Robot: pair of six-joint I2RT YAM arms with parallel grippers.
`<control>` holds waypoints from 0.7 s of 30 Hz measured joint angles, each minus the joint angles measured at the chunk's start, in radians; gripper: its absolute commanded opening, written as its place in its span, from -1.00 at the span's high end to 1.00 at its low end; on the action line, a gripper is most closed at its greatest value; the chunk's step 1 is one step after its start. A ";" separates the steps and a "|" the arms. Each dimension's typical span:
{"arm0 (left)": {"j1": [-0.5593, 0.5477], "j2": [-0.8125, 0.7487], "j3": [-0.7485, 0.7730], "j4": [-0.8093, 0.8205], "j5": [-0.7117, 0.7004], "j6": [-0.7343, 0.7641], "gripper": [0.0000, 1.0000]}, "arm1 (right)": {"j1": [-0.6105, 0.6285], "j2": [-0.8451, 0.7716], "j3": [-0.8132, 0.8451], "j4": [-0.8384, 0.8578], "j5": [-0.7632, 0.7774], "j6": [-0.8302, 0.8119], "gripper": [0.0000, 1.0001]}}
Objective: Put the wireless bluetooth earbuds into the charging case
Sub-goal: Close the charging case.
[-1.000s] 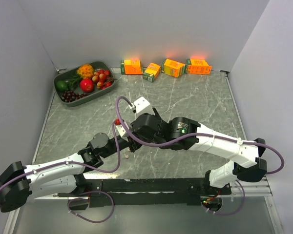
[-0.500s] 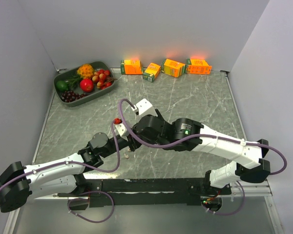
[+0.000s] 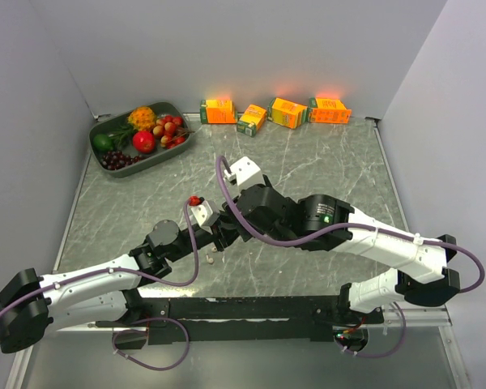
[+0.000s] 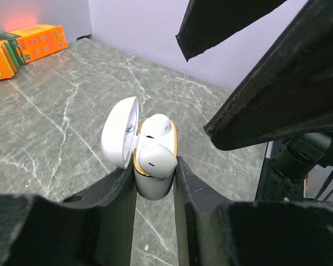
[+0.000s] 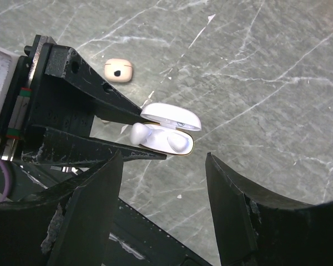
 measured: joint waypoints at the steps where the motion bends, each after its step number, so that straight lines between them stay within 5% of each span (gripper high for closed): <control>1: 0.000 0.000 0.000 0.000 0.000 -0.001 0.97 | -0.001 0.002 0.002 0.000 -0.001 0.000 -0.39; 21: 0.000 -0.003 0.000 0.000 0.011 -0.002 0.97 | -0.052 0.042 -0.003 0.044 -0.043 -0.011 -0.39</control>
